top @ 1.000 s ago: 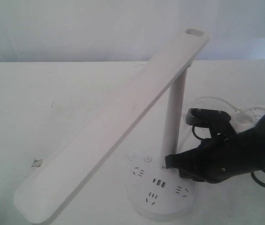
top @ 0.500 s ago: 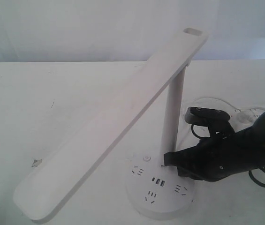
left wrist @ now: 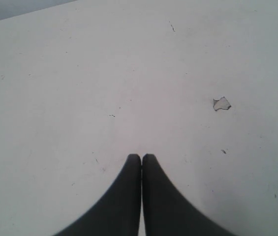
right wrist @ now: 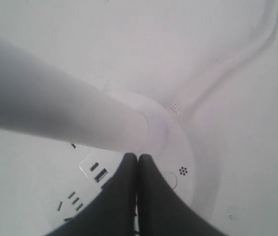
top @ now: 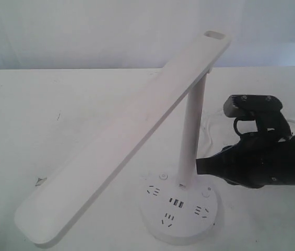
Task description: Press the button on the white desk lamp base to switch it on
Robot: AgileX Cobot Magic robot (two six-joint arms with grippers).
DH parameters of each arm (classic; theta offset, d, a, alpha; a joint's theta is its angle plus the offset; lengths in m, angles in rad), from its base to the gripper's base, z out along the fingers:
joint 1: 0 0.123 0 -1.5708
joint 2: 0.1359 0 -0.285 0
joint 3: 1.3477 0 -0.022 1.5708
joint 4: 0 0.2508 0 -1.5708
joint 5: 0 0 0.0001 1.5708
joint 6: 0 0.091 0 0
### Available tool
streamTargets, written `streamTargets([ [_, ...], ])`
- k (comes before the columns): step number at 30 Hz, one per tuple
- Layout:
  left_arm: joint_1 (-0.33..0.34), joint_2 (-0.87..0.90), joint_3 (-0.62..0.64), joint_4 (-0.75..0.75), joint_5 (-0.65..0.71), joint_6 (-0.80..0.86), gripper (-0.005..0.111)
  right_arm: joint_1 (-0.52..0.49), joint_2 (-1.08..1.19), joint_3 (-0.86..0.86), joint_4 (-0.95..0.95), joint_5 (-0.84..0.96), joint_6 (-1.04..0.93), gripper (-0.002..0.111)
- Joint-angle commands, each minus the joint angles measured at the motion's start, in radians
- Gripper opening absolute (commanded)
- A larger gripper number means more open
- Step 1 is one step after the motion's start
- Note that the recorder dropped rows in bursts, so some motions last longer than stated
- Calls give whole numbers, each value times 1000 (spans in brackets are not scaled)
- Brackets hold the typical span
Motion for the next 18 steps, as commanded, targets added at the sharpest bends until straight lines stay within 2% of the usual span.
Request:
streamTargets([
  [1, -9, -4, 3, -6, 4, -3, 0, -2, -4, 6, -7, 8, -12, 0],
  [18, -9, -4, 3, -6, 4, -3, 0, -2, 210, 12, -6, -53, -30, 0],
])
